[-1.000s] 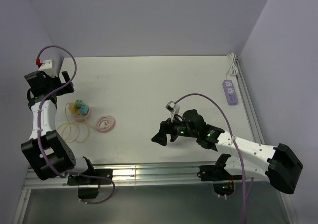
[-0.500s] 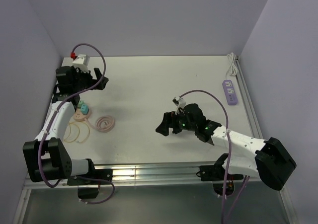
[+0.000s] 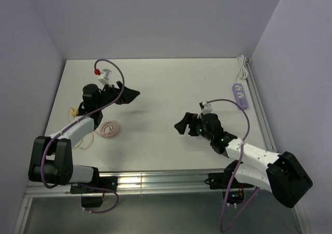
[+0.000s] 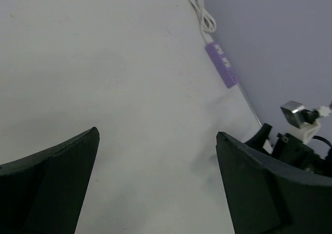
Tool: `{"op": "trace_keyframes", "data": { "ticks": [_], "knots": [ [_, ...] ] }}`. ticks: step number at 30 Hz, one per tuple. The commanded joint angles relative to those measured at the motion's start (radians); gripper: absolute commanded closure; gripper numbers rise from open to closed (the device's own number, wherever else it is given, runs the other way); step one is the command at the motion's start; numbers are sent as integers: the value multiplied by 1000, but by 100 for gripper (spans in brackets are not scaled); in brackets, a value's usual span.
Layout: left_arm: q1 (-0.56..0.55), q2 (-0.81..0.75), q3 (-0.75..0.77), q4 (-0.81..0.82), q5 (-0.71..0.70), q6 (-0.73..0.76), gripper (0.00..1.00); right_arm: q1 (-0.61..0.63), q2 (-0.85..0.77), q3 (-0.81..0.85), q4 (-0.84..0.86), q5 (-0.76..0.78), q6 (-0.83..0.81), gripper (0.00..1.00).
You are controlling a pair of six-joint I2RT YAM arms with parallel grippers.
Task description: Insert the plug
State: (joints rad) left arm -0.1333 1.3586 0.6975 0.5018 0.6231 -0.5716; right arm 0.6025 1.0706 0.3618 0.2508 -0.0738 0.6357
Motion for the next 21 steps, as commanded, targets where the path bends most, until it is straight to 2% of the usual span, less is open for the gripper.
{"op": "trace_keyframes", "data": {
  "ticks": [1, 6, 10, 14, 16, 21],
  "knots": [
    [-86, -33, -90, 288, -37, -208, 1, -4, -70, -121, 197, 143, 48, 0],
    [-167, -128, -188, 346, -112, -189, 1, -30, -80, -96, 94, 57, 70, 0],
    [-178, -231, -303, 395, -141, -194, 1, -38, -95, -158, 171, -15, 110, 0],
    [-184, -363, -403, 444, -164, -218, 1, -40, -184, -260, 350, -47, 159, 0],
    [-187, -419, -464, 474, -187, -237, 0, -40, -254, -308, 387, -37, 185, 0],
    [-187, -495, -527, 503, -215, -295, 0, -44, -432, -389, 371, 20, 228, 0]
  ]
}}
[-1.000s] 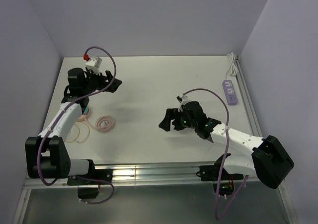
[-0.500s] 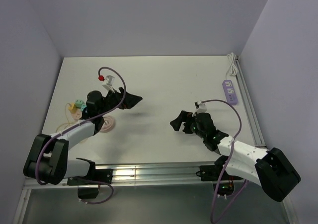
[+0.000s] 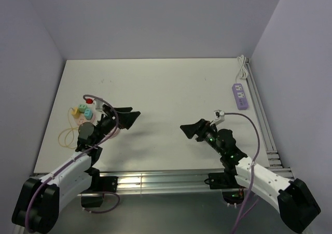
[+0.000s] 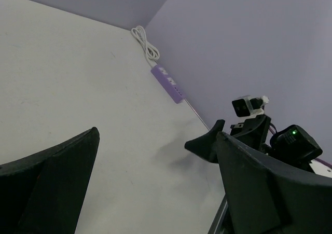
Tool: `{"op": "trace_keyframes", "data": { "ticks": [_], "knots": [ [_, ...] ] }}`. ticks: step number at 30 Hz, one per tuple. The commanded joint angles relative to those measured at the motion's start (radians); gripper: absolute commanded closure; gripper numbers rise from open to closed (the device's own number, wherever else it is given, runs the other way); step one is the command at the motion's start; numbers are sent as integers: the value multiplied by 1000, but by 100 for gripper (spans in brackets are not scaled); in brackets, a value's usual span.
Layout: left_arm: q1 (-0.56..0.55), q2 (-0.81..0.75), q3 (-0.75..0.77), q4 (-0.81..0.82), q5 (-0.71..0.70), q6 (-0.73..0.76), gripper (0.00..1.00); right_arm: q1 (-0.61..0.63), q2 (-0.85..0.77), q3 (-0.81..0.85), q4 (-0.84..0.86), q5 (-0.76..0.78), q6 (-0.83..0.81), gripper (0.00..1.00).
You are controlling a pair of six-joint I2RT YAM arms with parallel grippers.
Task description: Insert the plug
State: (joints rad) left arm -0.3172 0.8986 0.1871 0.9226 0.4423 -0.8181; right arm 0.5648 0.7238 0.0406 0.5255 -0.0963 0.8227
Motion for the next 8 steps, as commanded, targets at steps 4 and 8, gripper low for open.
{"op": "trace_keyframes", "data": {
  "ticks": [4, 8],
  "knots": [
    [-3, -73, -46, 85, -28, -81, 1, -8, -271, -120, -4, 89, 53, 0],
    [-3, -95, -95, 123, -24, -122, 0, -9, -426, -163, -42, 41, 44, 0]
  ]
}}
